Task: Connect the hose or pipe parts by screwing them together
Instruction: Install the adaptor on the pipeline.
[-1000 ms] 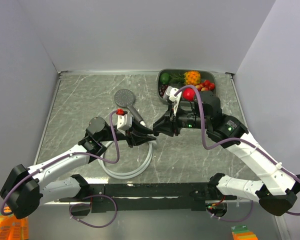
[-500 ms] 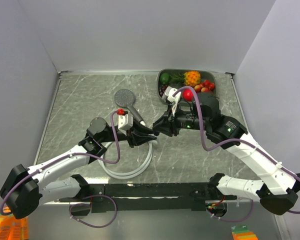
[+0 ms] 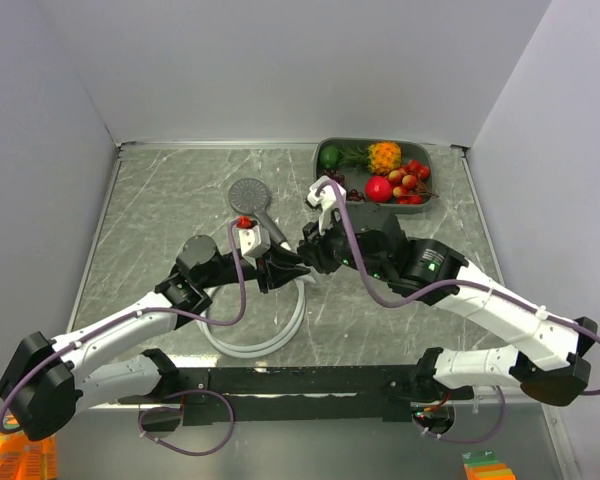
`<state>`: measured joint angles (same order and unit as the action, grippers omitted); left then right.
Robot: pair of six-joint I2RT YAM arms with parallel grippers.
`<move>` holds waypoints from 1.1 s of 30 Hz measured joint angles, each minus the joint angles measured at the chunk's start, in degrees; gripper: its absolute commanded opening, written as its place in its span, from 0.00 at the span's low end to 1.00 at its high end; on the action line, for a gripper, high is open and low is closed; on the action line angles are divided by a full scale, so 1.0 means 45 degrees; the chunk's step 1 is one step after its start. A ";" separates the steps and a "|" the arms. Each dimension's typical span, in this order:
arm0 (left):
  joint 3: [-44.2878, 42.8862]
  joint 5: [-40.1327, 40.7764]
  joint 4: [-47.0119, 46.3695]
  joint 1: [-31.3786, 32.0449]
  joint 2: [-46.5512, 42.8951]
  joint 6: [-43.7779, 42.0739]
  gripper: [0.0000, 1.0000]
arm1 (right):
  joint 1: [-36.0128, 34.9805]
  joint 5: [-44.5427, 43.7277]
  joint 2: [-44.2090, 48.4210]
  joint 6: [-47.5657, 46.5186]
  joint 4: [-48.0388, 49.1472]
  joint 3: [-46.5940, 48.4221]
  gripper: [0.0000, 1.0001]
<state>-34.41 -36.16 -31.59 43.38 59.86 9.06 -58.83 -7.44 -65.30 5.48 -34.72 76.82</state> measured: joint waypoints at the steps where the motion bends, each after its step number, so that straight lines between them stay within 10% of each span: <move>1: 0.0029 0.0078 0.0000 0.0000 -0.0015 -0.0024 0.01 | -0.0146 -0.0447 -0.0131 0.0170 -0.0044 0.0087 0.00; 18: 0.0437 0.0981 -0.0092 0.0015 -0.0816 -0.0563 0.01 | -0.0690 -0.2118 -0.0763 0.0656 -0.0510 0.1243 0.68; 20: 0.0510 0.0908 0.0019 0.0029 -0.0908 -0.0772 0.01 | -0.0670 -0.2089 -0.0699 0.0520 -0.0500 0.1457 0.99; 33: 0.0529 0.0748 0.0325 0.0063 -0.1015 -0.1103 0.01 | -0.0646 -0.0685 0.0782 -0.0646 -0.0408 0.1705 1.00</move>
<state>-32.03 -32.80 -30.13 43.66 55.29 4.10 -61.73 -10.52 -61.78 2.57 -36.56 84.49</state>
